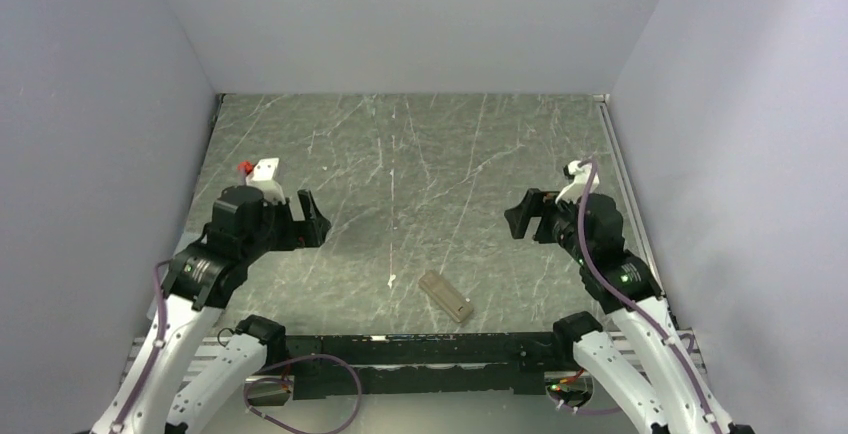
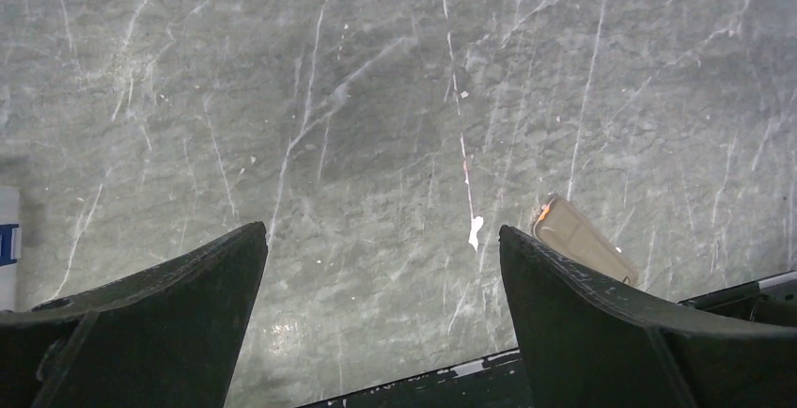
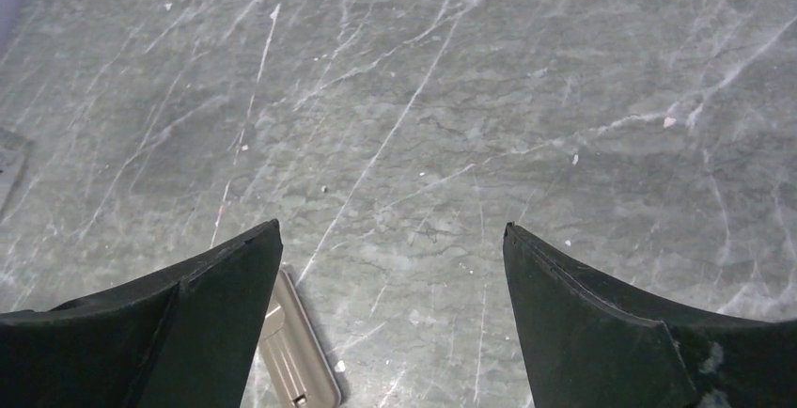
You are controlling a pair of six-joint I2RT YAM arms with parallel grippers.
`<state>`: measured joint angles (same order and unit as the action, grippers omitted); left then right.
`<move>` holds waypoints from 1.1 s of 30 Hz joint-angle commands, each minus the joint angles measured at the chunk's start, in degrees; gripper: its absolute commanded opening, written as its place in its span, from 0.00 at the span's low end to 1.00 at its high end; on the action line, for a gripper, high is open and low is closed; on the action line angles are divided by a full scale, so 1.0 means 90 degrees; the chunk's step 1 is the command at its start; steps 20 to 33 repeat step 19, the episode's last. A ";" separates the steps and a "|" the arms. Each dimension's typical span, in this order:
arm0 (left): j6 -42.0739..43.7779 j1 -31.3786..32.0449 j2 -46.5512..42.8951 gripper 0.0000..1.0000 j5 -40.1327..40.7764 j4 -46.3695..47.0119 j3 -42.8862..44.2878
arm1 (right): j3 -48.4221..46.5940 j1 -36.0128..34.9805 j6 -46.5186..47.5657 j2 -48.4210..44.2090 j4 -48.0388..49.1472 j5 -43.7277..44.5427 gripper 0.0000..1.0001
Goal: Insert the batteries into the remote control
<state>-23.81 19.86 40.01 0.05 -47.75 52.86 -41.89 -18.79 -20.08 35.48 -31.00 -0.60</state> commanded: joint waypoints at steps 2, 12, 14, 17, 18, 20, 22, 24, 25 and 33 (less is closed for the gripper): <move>0.0156 -0.0020 -0.0564 0.99 -0.0220 0.0384 -0.0163 | 0.0382 0.0017 0.0288 -0.0760 0.0588 -0.0330 0.92; 0.0166 -0.0019 -0.0951 0.99 -0.0349 0.0598 -0.0355 | 0.0547 0.0008 0.0331 -0.1041 0.0746 -0.0422 0.94; 0.0160 -0.0019 -0.0956 0.99 -0.0330 0.0603 -0.0363 | 0.0553 0.0017 0.0319 -0.0981 0.0794 -0.0475 0.94; 0.0134 -0.0019 -0.0960 0.99 -0.0274 0.0626 -0.0404 | 0.0564 0.0015 0.0322 -0.0927 0.0827 -0.0527 0.94; 0.0120 -0.0019 -0.0968 0.99 -0.0250 0.0620 -0.0392 | 0.0563 0.0008 0.0320 -0.0912 0.0828 -0.0529 0.94; 0.0122 -0.0019 -0.0963 0.99 -0.0226 0.0605 -0.0379 | 0.0563 0.0010 0.0317 -0.0915 0.0828 -0.0529 0.94; 0.0122 -0.0019 -0.0963 0.99 -0.0226 0.0605 -0.0379 | 0.0563 0.0010 0.0317 -0.0915 0.0828 -0.0529 0.94; 0.0122 -0.0019 -0.0963 0.99 -0.0226 0.0605 -0.0379 | 0.0563 0.0010 0.0317 -0.0915 0.0828 -0.0529 0.94; 0.0122 -0.0019 -0.0963 0.99 -0.0226 0.0605 -0.0379 | 0.0563 0.0010 0.0317 -0.0915 0.0828 -0.0529 0.94; 0.0122 -0.0019 -0.0963 0.99 -0.0226 0.0605 -0.0379 | 0.0563 0.0010 0.0317 -0.0915 0.0828 -0.0529 0.94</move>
